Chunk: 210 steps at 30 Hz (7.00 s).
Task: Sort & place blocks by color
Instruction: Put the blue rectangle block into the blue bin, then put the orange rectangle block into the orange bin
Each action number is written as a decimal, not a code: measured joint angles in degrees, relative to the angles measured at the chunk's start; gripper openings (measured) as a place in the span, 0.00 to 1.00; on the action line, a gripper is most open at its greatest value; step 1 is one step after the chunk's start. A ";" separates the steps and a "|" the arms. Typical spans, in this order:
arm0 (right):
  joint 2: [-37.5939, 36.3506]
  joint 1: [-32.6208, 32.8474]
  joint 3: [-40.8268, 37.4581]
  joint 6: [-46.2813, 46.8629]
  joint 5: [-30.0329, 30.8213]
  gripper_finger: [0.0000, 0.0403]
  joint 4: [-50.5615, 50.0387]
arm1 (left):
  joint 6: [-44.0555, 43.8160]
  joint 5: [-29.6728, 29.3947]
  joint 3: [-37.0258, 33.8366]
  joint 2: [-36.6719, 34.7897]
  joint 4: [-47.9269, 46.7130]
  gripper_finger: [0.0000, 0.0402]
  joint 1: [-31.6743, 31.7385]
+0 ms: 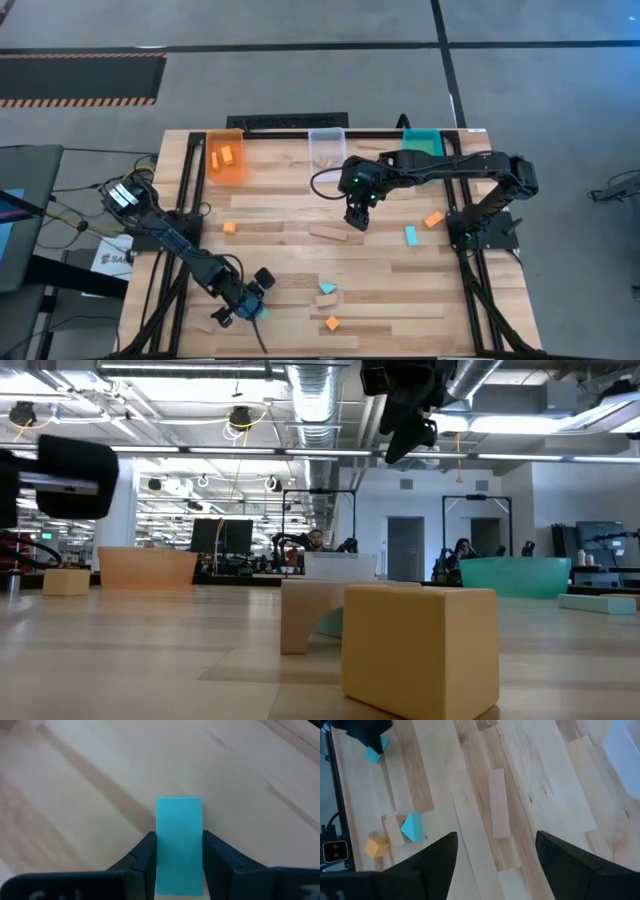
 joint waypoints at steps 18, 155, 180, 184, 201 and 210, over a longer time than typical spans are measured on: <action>-14.01 -5.54 0.02 -14.94 6.10 0.72 11.19 | -16.64 17.69 0.06 -27.59 4.27 0.23 36.21; -6.44 -9.98 -35.85 -36.22 18.88 0.66 -32.72 | -33.11 -6.17 0.09 -25.52 -3.79 0.29 43.91; 9.74 0.11 -39.12 -39.72 17.76 0.66 -16.20 | -32.13 -7.73 0.11 -25.50 -4.30 0.29 44.00; 12.76 1.70 -38.99 -36.55 20.08 0.65 -13.55 | -32.24 -7.70 0.11 -25.50 -4.89 0.29 44.00; 5.22 4.07 -30.53 -34.78 12.70 0.27 -18.77 | -31.92 -7.71 0.11 -25.50 -5.24 0.29 44.00; -8.54 -0.02 -14.31 -28.43 8.62 0.27 -15.90 | -36.30 -5.04 0.11 -28.18 -1.76 0.29 44.05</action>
